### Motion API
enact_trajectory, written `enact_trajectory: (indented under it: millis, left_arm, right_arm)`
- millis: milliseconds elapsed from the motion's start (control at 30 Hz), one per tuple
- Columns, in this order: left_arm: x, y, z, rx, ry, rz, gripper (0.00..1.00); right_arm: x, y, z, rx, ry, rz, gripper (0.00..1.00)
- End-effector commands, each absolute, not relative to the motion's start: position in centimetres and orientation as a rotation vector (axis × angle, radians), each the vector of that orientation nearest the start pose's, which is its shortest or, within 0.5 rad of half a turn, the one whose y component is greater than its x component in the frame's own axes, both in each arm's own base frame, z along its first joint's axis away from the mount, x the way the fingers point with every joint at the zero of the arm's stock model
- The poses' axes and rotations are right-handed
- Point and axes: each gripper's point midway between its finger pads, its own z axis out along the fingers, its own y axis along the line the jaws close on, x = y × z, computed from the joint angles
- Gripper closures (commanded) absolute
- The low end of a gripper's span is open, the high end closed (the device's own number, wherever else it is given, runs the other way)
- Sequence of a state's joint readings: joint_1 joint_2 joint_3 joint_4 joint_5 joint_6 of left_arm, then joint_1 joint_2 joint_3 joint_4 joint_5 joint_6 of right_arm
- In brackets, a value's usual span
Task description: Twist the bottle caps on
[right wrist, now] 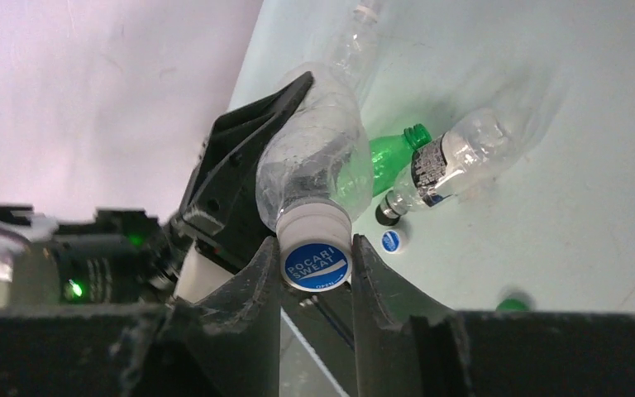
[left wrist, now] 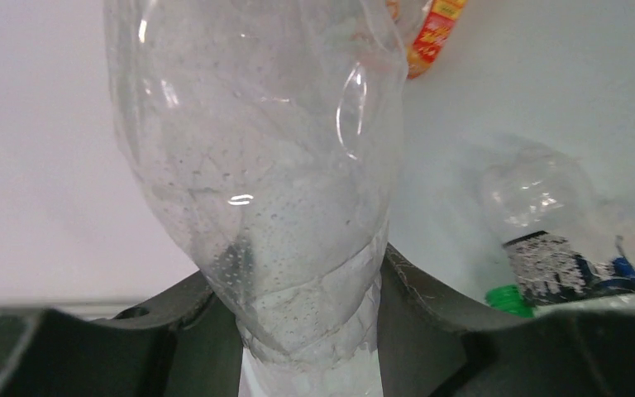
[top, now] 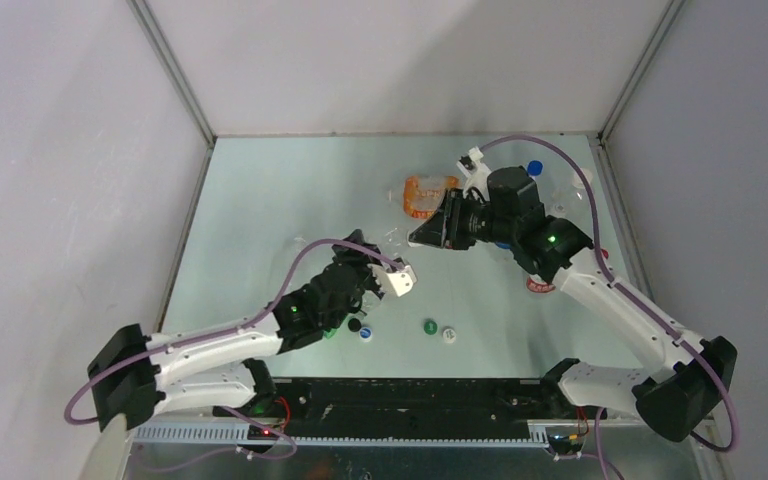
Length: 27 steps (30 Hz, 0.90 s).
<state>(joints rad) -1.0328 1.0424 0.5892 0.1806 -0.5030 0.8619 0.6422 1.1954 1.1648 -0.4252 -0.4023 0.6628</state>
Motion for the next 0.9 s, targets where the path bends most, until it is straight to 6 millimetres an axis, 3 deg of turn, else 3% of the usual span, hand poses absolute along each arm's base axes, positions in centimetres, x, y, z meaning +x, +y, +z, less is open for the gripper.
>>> enact_trajectory:
  millis: [0, 67, 233, 267, 300, 333, 367, 400, 433, 467, 500, 533, 567, 600, 633, 667, 867]
  left_arm:
    - [27.7, -22.7, 26.1, 1.041, 1.213, 0.457, 0.97]
    - [27.4, -23.1, 25.2, 1.069, 1.238, 0.393, 0.98]
    - [26.2, -23.5, 22.7, 1.189, 1.334, 0.139, 0.99]
    - [26.4, -23.2, 22.9, 1.187, 1.349, 0.108, 1.0]
    - [25.3, -23.7, 22.0, 1.249, 1.36, 0.013, 1.0]
    - [25.5, -23.3, 22.4, 1.258, 1.369, -0.023, 1.0]
    - [24.1, -24.0, 21.2, 1.346, 1.375, -0.126, 1.0]
    - [24.3, -23.7, 21.8, 1.349, 1.381, -0.149, 1.0]
    - [23.1, -23.9, 20.6, 1.428, 1.393, -0.218, 1.0]
    - [22.8, -24.1, 21.3, 1.45, 1.379, -0.269, 1.0]
    - [22.2, -23.8, 20.2, 1.505, 1.415, -0.294, 0.99]
    - [21.8, -24.1, 21.1, 1.524, 1.395, -0.354, 0.99]
    - [21.2, -23.9, 20.2, 1.572, 1.427, -0.386, 0.99]
    - [20.7, -24.3, 21.1, 1.587, 1.404, -0.441, 0.99]
    - [20.1, -24.1, 20.3, 1.632, 1.432, -0.47, 0.98]
    - [19.7, -24.4, 21.0, 1.645, 1.413, -0.508, 0.98]
    - [17.9, -24.7, 20.4, 1.753, 1.447, -0.629, 0.97]
  right_arm:
    - [24.7, 29.3, 28.7, 0.008, 2.203, 1.266, 1.0]
    - [25.0, 29.0, 30.2, -0.126, 2.088, 1.223, 0.95]
    - [24.8, 27.8, 33.0, -0.51, 1.822, 1.071, 0.5]
    - [24.0, 27.8, 33.6, -0.58, 1.775, 1.078, 0.46]
    - [23.9, 27.6, 33.8, -0.689, 1.711, 1.023, 0.42]
    - [22.8, 27.6, 34.0, -0.775, 1.668, 1.032, 0.41]
    - [22.6, 27.4, 34.0, -0.879, 1.598, 0.972, 0.41]
    - [21.5, 27.3, 34.0, -0.956, 1.56, 0.981, 0.41]
    - [21.0, 27.0, 34.3, -1.048, 1.478, 0.929, 0.41]
    - [20.2, 27.0, 34.0, -1.152, 1.409, 0.902, 0.41]
    - [19.6, 26.8, 34.2, -1.196, 1.367, 0.893, 0.42]
    - [19.0, 26.7, 33.9, -1.272, 1.308, 0.866, 0.42]
    - [18.5, 26.7, 34.0, -1.305, 1.272, 0.851, 0.43]
    - [18.2, 26.7, 33.7, -1.351, 1.236, 0.817, 0.43]
    - [18.1, 26.6, 33.7, -1.367, 1.221, 0.801, 0.43]
    - [18.0, 26.6, 33.6, -1.395, 1.201, 0.773, 0.42]
    - [17.0, 27.2, 33.5, -1.498, 1.16, 0.743, 0.43]
